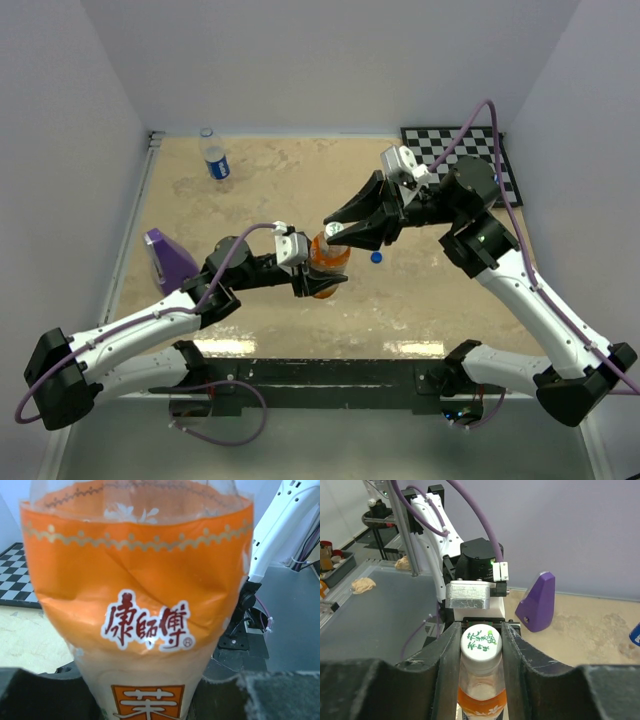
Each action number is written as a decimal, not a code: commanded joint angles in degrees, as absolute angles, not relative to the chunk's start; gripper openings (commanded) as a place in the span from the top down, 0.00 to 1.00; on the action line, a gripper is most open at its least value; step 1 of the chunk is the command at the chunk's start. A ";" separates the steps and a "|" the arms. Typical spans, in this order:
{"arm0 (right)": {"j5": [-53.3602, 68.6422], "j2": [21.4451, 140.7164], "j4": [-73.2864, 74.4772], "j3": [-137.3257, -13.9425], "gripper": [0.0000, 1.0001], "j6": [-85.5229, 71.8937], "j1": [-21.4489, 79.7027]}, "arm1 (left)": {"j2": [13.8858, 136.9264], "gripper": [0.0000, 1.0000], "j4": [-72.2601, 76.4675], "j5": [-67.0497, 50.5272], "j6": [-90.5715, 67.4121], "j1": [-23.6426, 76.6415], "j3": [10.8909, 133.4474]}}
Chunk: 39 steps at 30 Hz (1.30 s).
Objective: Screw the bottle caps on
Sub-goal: Screw the bottle cap onto the plastic bottle.
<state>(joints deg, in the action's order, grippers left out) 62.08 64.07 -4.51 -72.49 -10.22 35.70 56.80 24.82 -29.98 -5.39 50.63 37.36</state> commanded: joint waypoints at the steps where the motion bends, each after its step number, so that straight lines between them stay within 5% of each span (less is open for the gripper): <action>1: 63.81 63.90 -6.07 -72.69 0.74 -9.67 35.68 | 57.04 0.96 27.95 -31.29 -5.98 50.19 40.34; 4: 61.89 63.63 -5.36 -72.77 1.00 -9.32 35.68 | 56.69 0.94 27.16 -29.28 -5.45 50.19 40.60; 10: 50.12 64.16 4.03 -75.84 1.00 -4.84 35.77 | 56.07 0.94 20.76 -16.29 -4.57 51.32 42.88; 30: 12.76 66.36 12.74 -76.29 1.00 -13.35 40.07 | 68.63 0.96 18.18 58.07 6.05 74.26 54.31; 39: 3.25 66.19 10.47 -73.48 1.00 -17.40 44.56 | 75.14 0.98 27.08 65.83 15.21 76.38 55.02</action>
<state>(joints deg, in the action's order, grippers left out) 11.75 64.93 9.26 -75.70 -14.26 44.05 73.93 20.01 61.73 6.76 74.78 50.81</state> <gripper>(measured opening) 0.350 0.424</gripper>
